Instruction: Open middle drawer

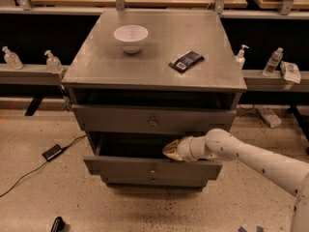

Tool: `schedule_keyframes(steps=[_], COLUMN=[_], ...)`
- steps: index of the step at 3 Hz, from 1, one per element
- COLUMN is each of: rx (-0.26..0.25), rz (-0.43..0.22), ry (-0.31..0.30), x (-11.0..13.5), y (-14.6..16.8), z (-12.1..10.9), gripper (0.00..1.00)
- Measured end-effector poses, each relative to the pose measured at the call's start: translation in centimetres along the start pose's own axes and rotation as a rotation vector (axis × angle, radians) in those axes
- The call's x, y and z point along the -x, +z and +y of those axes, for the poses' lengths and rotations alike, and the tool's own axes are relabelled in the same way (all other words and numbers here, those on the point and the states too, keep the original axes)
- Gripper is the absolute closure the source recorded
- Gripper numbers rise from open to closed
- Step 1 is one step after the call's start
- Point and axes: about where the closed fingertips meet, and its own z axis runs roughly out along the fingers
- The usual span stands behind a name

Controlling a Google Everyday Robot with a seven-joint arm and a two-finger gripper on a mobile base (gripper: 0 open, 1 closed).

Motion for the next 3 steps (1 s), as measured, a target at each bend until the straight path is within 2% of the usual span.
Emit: schedule_keyframes(steps=[1,2,3], rx=[0.008,0.034,0.066], rz=[0.013,0.033,0.06], ry=[-0.01,-0.016,-0.018], x=[-0.4,-1.1,-2.0], y=[0.7,1.7,2.5], z=[-0.9,-0.6,0.6], gripper=[1.0,1.0,1.0])
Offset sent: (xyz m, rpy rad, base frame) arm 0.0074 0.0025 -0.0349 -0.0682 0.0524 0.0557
